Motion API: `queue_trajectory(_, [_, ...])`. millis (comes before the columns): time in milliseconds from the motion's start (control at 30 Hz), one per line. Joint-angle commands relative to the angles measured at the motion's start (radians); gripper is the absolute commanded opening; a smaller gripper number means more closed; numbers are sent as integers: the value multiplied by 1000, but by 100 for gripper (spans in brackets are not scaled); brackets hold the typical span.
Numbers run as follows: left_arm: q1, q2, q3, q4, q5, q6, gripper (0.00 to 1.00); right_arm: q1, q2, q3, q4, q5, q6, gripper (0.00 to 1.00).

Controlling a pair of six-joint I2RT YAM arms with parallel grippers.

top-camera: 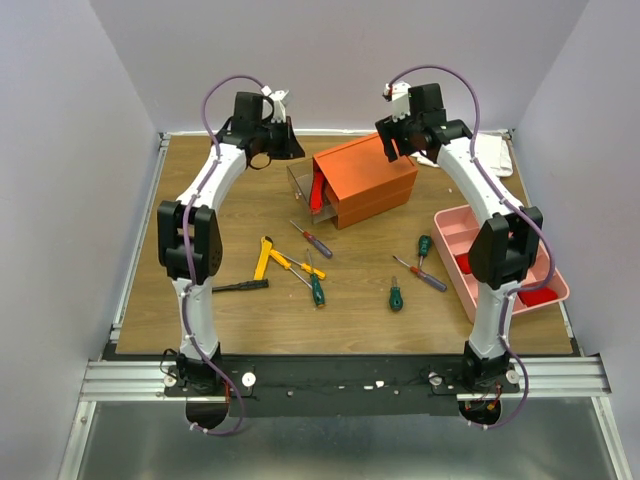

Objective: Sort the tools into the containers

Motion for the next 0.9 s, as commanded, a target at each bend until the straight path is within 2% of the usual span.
queue_trajectory(0, [-23, 31, 40, -5, -9, 14, 4, 6, -8, 3, -4, 3, -14, 78])
queue_trajectory(133, [-23, -15, 11, -32, -21, 23, 5, 8, -12, 2, -4, 3, -18, 78])
queue_trajectory(233, [-8, -130, -73, -92, -101, 65, 25, 8, -26, -6, -3, 3, -26, 78])
queue_trajectory(267, [-3, -168, -113, -100, -127, 68, 38, 8, -35, -11, -1, 3, -28, 79])
queue_trajectory(367, [18, -331, -304, -118, -225, 94, 50, 6, -42, -31, 2, 33, -35, 81])
queue_trajectory(433, [20, -430, -450, -137, -288, 134, 55, 8, -45, -37, 6, 37, -35, 82])
queue_trajectory(500, [20, -480, -529, -176, -339, 177, 56, 8, -37, -35, 5, 34, -34, 83])
queue_trajectory(633, [14, -463, -660, -253, -411, 273, 59, 8, -22, -14, -4, 18, -20, 84])
queue_trajectory(867, [-20, -405, -730, -247, -446, 338, 60, 8, -25, -9, -6, 15, -21, 84])
